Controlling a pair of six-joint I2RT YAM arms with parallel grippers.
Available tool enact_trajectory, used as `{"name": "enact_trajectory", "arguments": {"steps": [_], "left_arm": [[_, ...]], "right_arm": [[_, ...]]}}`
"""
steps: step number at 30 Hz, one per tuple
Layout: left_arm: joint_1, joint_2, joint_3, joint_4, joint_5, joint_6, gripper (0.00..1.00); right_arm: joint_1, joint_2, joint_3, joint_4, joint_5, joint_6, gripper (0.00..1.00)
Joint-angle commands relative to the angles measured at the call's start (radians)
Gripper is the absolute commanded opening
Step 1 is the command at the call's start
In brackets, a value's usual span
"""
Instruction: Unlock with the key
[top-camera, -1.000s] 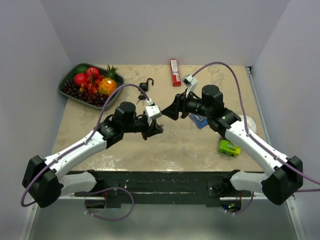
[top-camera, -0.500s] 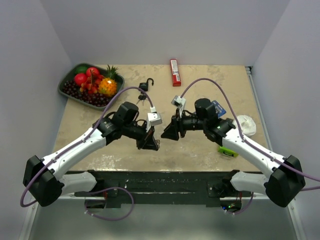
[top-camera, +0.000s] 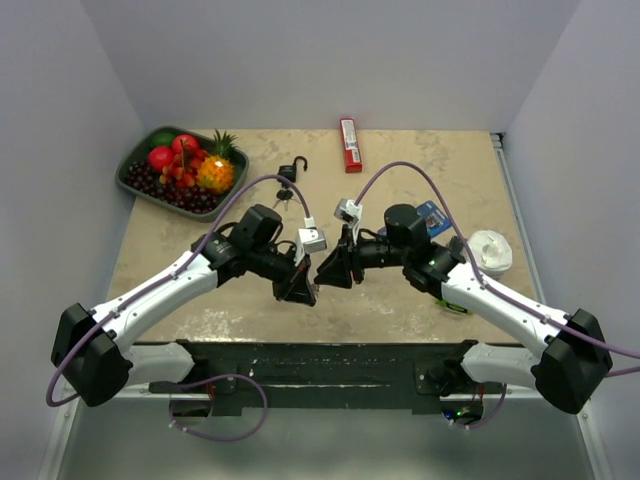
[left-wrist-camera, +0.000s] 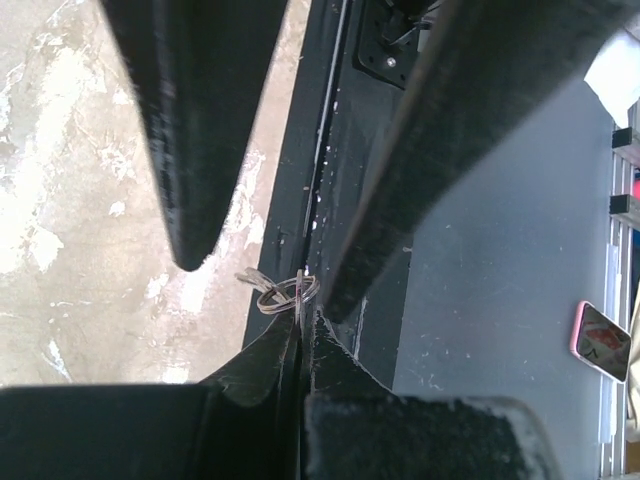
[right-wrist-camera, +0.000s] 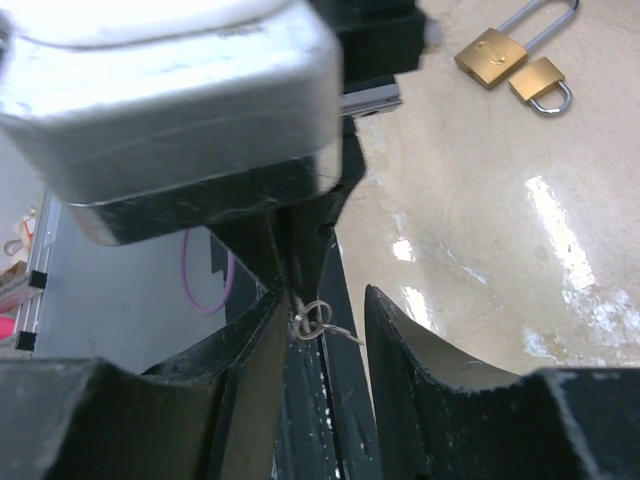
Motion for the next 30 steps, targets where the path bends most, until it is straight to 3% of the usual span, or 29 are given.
{"name": "enact_trajectory", "arguments": {"steps": [1,8,17,20,24,26,28,29,30], "left_arm": [[0.001,0.016,0.056,-0.008,-0.032,0.009,0.00],[0.001,0.036,0.084,0.004,-0.035,0.012,0.00],[0.000,0.042,0.081,-0.001,-0.017,0.018,0.00],[0.001,0.040,0.079,0.001,-0.015,0.021,0.00],[0.003,0.030,0.067,0.041,-0.016,0.008,0.01],[0.004,0.010,0.049,0.099,-0.032,-0.020,0.13],[0.029,-0.025,0.018,0.178,-0.043,-0.052,0.32],[0.042,-0.039,0.006,0.206,-0.040,-0.079,0.43],[0.058,-0.068,-0.007,0.234,-0.029,-0.093,0.59]], "right_arm": [[0.010,-0.022,-0.017,0.061,-0.056,0.011,0.40],[0.020,0.003,-0.036,0.040,-0.049,-0.008,0.35],[0.021,0.001,-0.040,0.071,-0.044,0.000,0.14],[0.023,0.009,-0.042,0.075,-0.046,0.000,0.00],[0.021,0.011,-0.057,0.103,-0.012,0.028,0.00],[0.020,0.003,-0.069,0.133,0.022,0.067,0.00],[0.020,-0.005,-0.089,0.178,0.085,0.116,0.00],[0.017,-0.006,-0.095,0.193,0.100,0.132,0.00],[0.015,-0.008,-0.109,0.210,0.137,0.147,0.00]]}}
